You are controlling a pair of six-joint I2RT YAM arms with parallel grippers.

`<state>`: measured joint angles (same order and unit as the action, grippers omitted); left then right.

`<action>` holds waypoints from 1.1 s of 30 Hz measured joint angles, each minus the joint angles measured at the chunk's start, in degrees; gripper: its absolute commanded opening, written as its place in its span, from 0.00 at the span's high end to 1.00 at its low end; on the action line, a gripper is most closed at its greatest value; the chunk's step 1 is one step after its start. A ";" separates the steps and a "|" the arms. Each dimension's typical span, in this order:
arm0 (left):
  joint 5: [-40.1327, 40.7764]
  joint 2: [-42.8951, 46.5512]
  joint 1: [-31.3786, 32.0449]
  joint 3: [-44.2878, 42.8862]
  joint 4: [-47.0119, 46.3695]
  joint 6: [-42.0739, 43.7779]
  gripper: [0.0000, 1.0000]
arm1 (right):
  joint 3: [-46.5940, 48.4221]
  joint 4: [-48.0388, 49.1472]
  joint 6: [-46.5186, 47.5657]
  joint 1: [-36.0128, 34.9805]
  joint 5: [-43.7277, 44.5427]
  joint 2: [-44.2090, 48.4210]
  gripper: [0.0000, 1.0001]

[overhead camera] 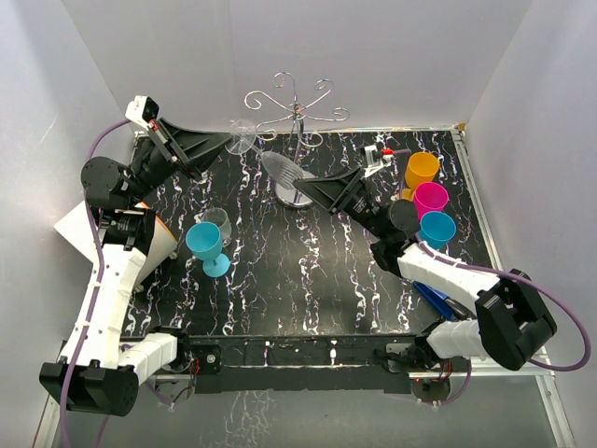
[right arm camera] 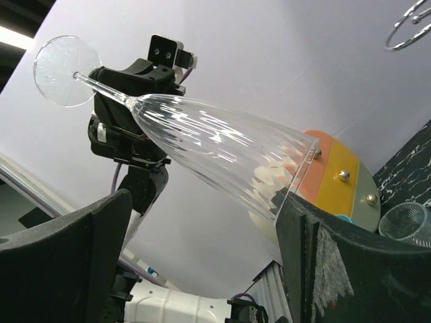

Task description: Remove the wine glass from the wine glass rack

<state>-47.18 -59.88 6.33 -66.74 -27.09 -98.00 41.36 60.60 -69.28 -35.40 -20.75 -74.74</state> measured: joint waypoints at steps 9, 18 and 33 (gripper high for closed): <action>0.52 -0.09 0.02 3.58 -9.94 -7.78 1.00 | 0.00 5.66 -4.04 0.04 -0.39 0.35 0.38; 1.57 -1.38 0.17 5.77 -16.04 -14.34 1.00 | 0.00 15.02 -8.72 0.00 -0.81 0.35 0.60; 1.55 -1.77 0.48 7.26 -18.25 -15.58 0.44 | 0.00 16.83 -10.25 -0.13 0.48 4.87 0.96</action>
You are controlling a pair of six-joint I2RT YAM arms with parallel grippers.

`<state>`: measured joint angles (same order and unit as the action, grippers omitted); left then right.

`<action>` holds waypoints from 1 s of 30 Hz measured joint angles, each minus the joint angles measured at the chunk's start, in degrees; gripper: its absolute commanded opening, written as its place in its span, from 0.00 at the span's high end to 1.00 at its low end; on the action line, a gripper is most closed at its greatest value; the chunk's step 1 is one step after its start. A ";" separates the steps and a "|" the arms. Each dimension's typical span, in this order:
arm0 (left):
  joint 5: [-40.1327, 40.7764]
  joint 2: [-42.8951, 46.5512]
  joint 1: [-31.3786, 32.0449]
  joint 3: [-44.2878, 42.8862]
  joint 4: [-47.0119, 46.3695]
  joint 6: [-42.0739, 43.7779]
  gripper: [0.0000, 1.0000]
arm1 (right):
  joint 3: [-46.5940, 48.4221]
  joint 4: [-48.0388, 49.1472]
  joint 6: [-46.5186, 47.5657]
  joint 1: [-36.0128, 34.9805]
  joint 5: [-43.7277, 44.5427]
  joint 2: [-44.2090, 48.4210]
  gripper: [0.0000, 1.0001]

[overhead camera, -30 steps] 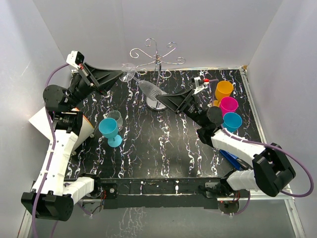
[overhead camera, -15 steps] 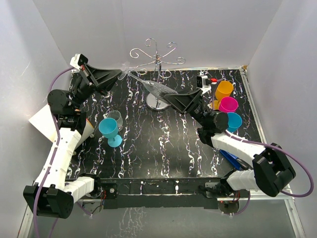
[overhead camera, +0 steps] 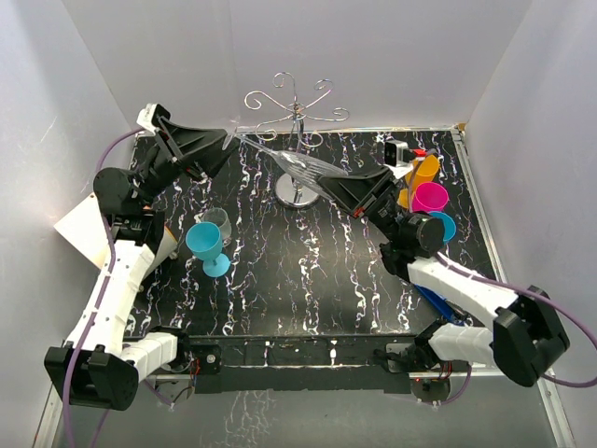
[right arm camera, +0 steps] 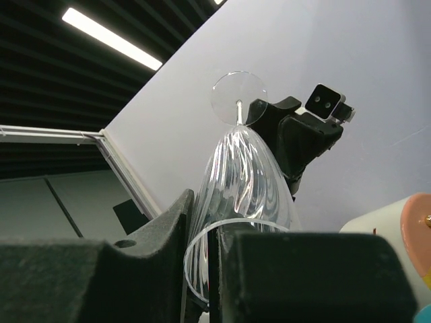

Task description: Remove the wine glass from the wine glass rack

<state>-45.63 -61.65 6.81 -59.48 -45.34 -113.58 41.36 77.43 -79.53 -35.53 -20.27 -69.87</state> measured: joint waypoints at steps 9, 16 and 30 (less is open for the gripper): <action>-2.86 0.48 0.13 -7.15 20.17 19.28 0.01 | 0.00 -27.10 12.59 -0.09 6.03 14.64 0.97; -1.90 1.55 0.13 -8.41 38.73 37.29 0.01 | 0.81 -54.40 25.00 -0.09 12.26 26.10 0.97; 10.97 2.38 0.11 -15.37 69.68 66.10 0.01 | 22.16 -113.46 51.54 -0.09 28.52 18.84 0.96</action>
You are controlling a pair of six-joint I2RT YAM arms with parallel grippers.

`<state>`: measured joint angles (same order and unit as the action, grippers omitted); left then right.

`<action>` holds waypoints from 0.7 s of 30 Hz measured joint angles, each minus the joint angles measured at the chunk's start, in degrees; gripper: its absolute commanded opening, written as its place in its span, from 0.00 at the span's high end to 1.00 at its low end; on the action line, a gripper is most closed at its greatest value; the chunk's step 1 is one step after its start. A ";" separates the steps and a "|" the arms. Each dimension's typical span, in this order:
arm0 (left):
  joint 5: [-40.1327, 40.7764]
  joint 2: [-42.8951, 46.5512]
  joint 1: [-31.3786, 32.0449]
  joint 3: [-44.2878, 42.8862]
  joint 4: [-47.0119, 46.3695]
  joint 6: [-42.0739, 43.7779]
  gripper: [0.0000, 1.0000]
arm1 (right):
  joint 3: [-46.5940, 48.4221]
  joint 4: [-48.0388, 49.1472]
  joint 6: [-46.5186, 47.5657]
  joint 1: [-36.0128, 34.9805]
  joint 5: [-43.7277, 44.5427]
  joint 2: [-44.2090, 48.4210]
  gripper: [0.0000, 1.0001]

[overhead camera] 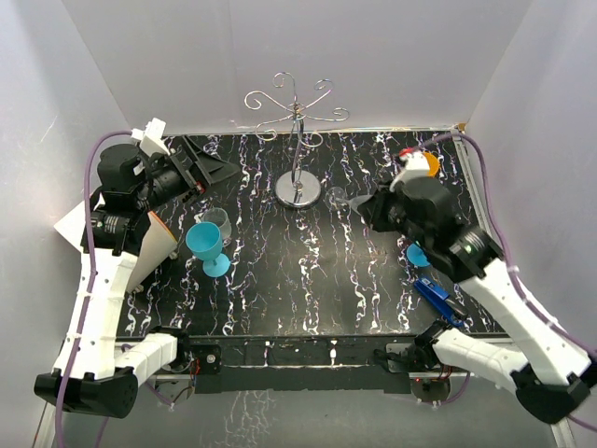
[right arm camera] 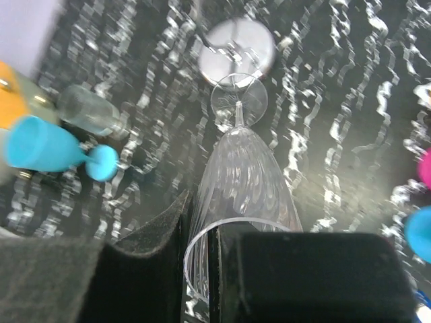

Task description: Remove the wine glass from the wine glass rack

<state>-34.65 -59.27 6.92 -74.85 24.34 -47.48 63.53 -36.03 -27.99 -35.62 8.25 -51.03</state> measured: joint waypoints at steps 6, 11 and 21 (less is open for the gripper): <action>1.22 0.13 0.00 -0.02 4.07 3.65 0.01 | 15.45 -16.31 6.97 0.00 4.42 -16.26 0.95; 1.44 1.27 0.00 -0.02 6.45 5.66 0.01 | 22.86 -24.39 10.21 1.09 5.64 -24.48 0.95; 2.25 4.07 0.00 -0.07 10.58 9.03 0.01 | 20.00 -28.98 16.04 13.90 -2.01 -28.98 0.95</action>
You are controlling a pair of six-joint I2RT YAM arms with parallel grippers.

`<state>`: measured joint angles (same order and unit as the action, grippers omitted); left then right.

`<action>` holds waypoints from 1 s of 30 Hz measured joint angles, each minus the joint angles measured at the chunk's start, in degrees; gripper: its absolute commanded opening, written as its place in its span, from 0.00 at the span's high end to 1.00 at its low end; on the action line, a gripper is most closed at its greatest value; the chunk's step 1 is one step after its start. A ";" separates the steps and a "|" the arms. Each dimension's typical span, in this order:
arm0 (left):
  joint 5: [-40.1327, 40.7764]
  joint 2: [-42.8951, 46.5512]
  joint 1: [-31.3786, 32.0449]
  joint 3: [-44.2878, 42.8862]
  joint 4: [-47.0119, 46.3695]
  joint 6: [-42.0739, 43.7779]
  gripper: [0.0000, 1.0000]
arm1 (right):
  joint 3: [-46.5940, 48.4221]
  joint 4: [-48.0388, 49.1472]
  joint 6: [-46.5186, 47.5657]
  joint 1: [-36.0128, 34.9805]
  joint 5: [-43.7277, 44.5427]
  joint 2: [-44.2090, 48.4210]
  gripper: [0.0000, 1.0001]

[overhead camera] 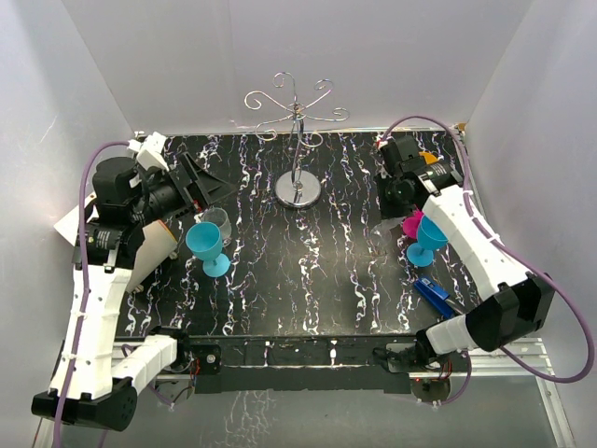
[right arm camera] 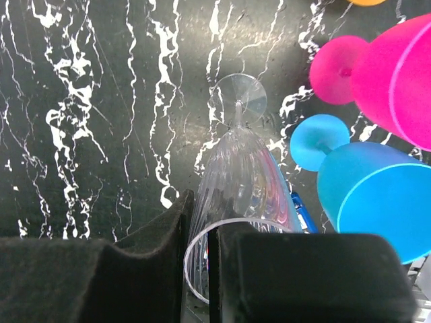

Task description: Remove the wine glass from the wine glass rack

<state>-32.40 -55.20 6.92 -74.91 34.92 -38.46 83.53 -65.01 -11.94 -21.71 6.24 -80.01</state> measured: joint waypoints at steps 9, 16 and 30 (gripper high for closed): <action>0.00 1.18 0.00 0.68 0.11 0.33 0.01 | -2.38 -0.09 1.60 1.07 -5.42 -2.56 0.93; -0.04 1.88 0.00 1.11 0.33 0.31 0.01 | -3.76 0.11 1.70 1.22 -6.01 -2.93 0.92; -0.59 2.21 0.00 2.62 0.31 0.02 0.01 | -2.62 -0.28 1.99 1.22 -4.87 -2.97 0.58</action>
<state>-32.99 -52.99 6.92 -72.29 35.22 -38.44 80.90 -65.30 -9.96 -20.49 1.37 -82.98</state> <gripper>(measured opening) 0.985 0.363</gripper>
